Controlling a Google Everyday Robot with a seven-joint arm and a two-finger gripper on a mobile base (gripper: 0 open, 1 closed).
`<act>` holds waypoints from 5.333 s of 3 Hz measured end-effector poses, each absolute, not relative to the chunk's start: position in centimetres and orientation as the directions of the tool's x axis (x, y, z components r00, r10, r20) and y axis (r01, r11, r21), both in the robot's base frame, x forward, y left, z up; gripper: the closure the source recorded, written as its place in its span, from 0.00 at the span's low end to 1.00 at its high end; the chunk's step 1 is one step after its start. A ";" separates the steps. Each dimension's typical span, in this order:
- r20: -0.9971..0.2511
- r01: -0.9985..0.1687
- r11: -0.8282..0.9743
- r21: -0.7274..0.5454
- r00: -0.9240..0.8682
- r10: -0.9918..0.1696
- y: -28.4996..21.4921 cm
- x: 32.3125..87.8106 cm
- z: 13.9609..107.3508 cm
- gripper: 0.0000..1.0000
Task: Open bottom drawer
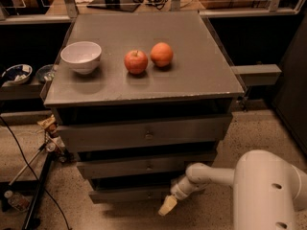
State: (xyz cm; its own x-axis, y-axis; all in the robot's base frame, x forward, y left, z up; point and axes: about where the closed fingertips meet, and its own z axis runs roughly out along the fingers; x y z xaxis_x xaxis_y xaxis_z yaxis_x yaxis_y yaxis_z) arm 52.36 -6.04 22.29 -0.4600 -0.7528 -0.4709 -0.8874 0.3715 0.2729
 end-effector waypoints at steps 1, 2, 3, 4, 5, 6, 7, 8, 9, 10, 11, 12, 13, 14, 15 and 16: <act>-0.471 -0.887 0.372 0.273 -0.460 -0.753 -6.0 52.4 22.3 0.00; -0.484 -0.894 0.372 0.250 -0.448 -0.752 -6.0 52.8 22.8 0.00; -0.469 -0.901 0.346 0.262 -0.432 -0.770 -4.3 52.4 21.3 0.00; -0.476 -0.901 0.345 0.265 -0.433 -0.766 -4.5 52.6 21.1 0.00; -0.462 -0.904 0.326 0.276 -0.422 -0.780 -4.4 51.9 20.8 0.00; -0.455 -0.904 0.311 0.293 -0.419 -0.786 -4.5 51.0 20.7 0.00; -0.455 -0.904 0.311 0.293 -0.419 -0.786 -4.5 51.1 20.9 0.00; -0.460 -0.902 0.303 0.308 -0.420 -0.782 -4.5 50.6 20.9 0.00; -0.460 -0.902 0.303 0.308 -0.420 -0.782 -4.5 50.6 21.2 0.00; -0.467 -0.901 0.284 0.328 -0.416 -0.780 -4.9 49.5 21.3 0.00; -0.467 -0.901 0.284 0.328 -0.416 -0.780 -4.9 49.6 21.4 0.00; -0.475 -0.900 0.268 0.343 -0.412 -0.778 -5.4 48.5 21.6 0.00; -0.475 -0.900 0.268 0.343 -0.412 -0.778 -5.3 48.6 21.6 0.00; -0.481 -0.900 0.254 0.355 -0.409 -0.776 -5.7 47.7 21.8 0.00; -0.481 -0.900 0.254 0.355 -0.409 -0.776 -5.7 47.7 21.8 0.00; -0.487 -0.898 0.239 0.369 -0.405 -0.773 -6.3 46.6 22.2 0.00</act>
Offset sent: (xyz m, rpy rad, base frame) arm 0.0145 -0.0011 0.0167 0.0010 -0.0783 -0.0078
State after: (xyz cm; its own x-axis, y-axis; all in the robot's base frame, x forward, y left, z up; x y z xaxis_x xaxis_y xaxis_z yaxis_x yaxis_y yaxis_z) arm 46.57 -6.31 22.18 -0.4055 -0.7735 -0.4872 -0.8983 0.2386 0.3689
